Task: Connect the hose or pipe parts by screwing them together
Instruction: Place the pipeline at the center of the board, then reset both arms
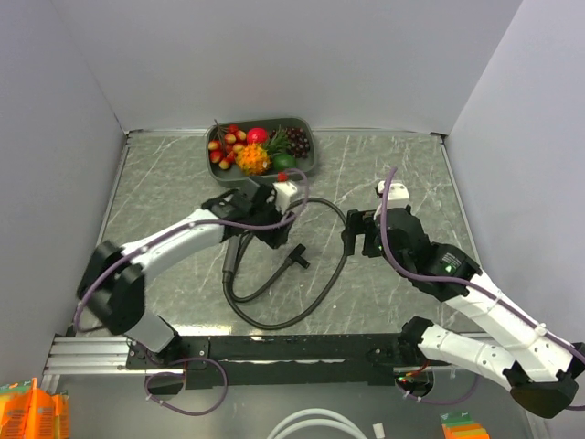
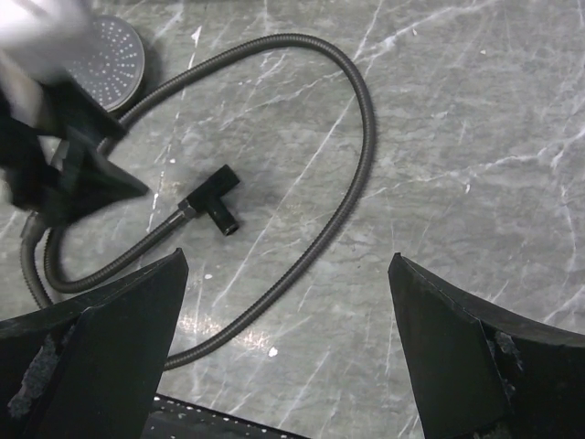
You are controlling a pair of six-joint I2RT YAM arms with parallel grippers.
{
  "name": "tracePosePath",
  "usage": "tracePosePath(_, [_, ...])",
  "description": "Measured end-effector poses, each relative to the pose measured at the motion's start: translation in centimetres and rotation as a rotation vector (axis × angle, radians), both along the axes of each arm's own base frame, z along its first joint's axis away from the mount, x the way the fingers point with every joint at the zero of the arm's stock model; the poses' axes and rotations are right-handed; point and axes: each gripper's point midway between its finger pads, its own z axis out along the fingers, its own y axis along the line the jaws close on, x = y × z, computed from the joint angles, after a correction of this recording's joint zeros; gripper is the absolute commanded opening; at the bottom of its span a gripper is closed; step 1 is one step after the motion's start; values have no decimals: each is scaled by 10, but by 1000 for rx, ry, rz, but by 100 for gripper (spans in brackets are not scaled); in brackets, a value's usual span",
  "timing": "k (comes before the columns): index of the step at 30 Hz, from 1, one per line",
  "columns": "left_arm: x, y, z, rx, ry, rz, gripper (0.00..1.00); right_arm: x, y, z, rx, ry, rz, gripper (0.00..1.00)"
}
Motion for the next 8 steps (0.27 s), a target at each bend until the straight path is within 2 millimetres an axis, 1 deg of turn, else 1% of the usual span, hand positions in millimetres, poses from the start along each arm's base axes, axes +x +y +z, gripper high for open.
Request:
tracePosePath(2, [8, 8, 36, -51, -58, 65, 68, -2, 0, 2, 9, 2, 1, 100])
tracePosePath(3, [9, 11, 48, -72, -78, 82, 66, -3, 0, 1, 10, 5, 4, 100])
tracePosePath(6, [7, 24, 78, -126, -131, 117, 61, -5, 2, -1, 9, 20, 18, 100])
tracePosePath(8, [4, 34, 92, -147, -154, 140, 64, -6, 3, -2, 12, 25, 29, 100])
